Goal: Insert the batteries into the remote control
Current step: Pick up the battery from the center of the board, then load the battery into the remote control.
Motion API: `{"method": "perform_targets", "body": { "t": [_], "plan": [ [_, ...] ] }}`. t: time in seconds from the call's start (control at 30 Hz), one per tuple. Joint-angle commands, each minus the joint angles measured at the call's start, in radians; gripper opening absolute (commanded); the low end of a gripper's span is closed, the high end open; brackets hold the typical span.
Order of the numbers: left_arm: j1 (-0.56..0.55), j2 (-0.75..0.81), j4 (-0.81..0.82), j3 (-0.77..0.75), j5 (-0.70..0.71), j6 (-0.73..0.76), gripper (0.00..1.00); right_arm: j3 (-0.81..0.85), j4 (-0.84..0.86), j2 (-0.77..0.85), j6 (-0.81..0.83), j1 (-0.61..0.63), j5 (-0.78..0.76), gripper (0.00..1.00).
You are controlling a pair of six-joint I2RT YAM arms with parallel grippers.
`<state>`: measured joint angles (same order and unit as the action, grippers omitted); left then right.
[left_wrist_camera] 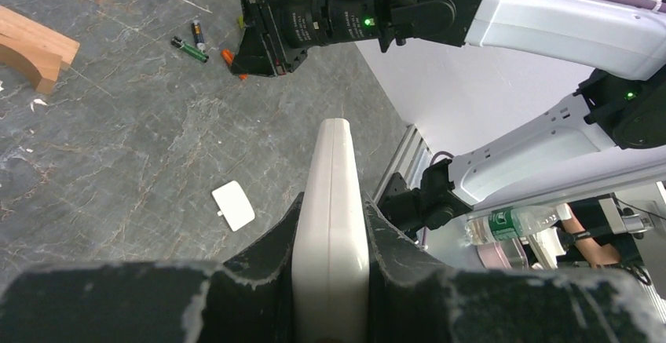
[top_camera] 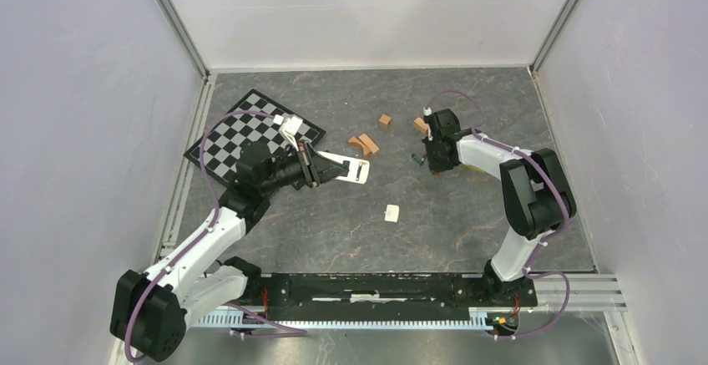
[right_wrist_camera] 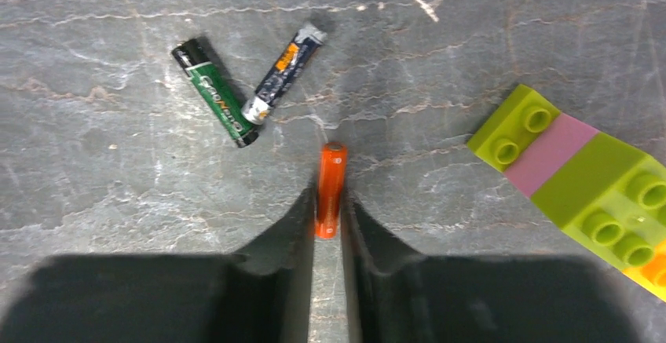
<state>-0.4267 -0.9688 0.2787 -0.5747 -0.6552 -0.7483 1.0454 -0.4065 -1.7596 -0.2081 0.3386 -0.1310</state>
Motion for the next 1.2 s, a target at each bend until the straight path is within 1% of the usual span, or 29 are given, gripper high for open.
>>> {"method": "perform_targets", "body": {
  "t": [0.0,0.03,0.07,0.1,0.17,0.3,0.33,0.5,0.57,0.67,0.8,0.9,0.97,1.17],
  "plan": [
    [0.007,0.001,-0.007,-0.024,0.03,0.049,0.02,0.01,-0.042,-0.035,0.013,-0.014,0.06,0.15],
    [0.007,-0.001,-0.019,-0.026,0.037,0.052,0.02,0.007,-0.035,-0.033,0.01,-0.016,0.07,0.1],
    [0.007,-0.004,-0.033,-0.029,0.044,0.057,0.02,0.003,-0.031,-0.026,0.006,-0.016,0.073,0.07],
    [0.008,-0.007,-0.053,-0.032,0.053,0.06,0.02,-0.004,-0.016,-0.013,0.003,-0.015,0.083,0.04],
    [0.008,-0.023,-0.073,-0.039,0.076,0.055,0.02,-0.022,0.006,0.023,-0.016,-0.016,0.098,0.02],
    [0.005,-0.103,-0.07,-0.049,0.091,-0.005,0.02,-0.062,0.032,0.116,-0.054,-0.015,0.128,0.02],
    [0.003,-0.132,-0.048,-0.044,0.091,-0.033,0.02,-0.076,0.036,0.148,-0.066,-0.015,0.128,0.02],
    [-0.025,-0.265,0.12,-0.011,0.077,-0.152,0.02,-0.164,0.09,0.279,-0.138,-0.01,0.275,0.02],
    [-0.039,-0.314,0.164,-0.007,0.083,-0.174,0.02,-0.211,0.141,0.334,-0.187,0.003,0.359,0.02],
    [-0.057,-0.377,0.19,-0.014,0.099,-0.194,0.02,-0.27,0.231,0.403,-0.289,0.036,0.487,0.02],
    [-0.075,-0.438,0.207,-0.02,0.127,-0.215,0.02,-0.343,0.368,0.47,-0.462,0.091,0.582,0.02],
    [-0.085,-0.471,0.244,-0.015,0.134,-0.24,0.02,-0.359,0.432,0.498,-0.556,0.139,0.588,0.02],
    [-0.09,-0.486,0.275,-0.01,0.133,-0.256,0.02,-0.362,0.451,0.502,-0.591,0.163,0.575,0.03],
    [-0.101,-0.498,0.339,0.01,0.133,-0.287,0.02,-0.359,0.479,0.46,-0.634,0.21,0.556,0.04]
  ]
}}
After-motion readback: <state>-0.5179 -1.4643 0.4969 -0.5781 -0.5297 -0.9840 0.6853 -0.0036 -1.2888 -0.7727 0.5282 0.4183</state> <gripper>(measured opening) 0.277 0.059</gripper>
